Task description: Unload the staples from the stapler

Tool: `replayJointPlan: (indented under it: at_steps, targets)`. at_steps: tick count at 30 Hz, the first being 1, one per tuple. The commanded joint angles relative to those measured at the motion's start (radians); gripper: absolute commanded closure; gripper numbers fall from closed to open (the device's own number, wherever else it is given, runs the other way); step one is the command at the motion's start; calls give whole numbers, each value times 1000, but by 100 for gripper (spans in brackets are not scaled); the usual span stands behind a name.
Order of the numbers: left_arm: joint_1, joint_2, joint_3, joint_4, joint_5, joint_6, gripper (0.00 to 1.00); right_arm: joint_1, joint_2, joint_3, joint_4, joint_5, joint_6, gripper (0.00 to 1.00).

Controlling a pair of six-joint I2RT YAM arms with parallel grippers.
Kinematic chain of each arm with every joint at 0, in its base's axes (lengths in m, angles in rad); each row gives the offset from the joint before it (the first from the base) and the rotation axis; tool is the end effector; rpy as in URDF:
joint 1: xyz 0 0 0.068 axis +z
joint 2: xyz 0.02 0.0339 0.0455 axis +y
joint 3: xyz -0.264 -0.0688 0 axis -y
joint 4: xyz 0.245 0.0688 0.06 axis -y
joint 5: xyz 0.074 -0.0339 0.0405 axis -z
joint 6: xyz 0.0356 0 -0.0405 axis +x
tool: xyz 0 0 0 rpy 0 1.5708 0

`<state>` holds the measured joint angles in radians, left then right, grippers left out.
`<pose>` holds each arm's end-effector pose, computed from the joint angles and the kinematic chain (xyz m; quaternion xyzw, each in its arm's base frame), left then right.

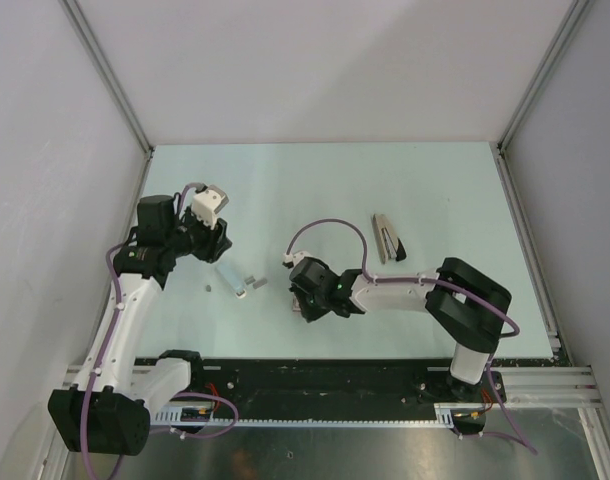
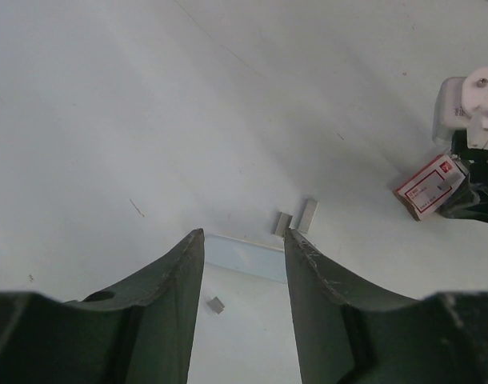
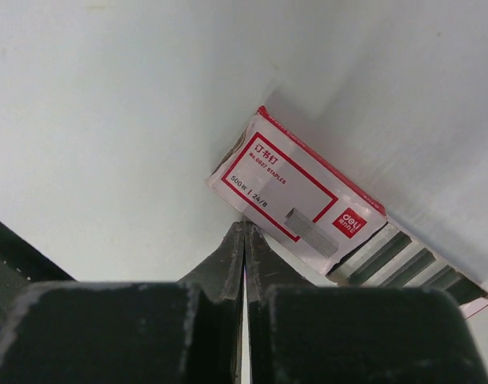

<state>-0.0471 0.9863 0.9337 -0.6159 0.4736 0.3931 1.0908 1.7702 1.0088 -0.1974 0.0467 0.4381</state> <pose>0.2041 -0.0259 0.3152 0.2908 0.8314 -0.1350 0.4538 0.1649 0.3132 0.1570 -0.2990 0.9052 0.1924 0.2328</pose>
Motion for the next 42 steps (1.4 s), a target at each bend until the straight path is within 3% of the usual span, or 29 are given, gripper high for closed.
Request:
replayJointPlan:
  at_steps: [1, 22, 42]
  targets:
    - [8, -18, 25, -3, 2, 6, 50, -23, 50, 17, -18, 74, -1, 100]
    - [7, -82, -10, -21, -19, 37, 46, 11, -42, -60, -170, 151, 20, 100]
    - [7, -86, -12, -27, -9, 31, 46, -70, -140, -145, -183, 206, 20, 100]
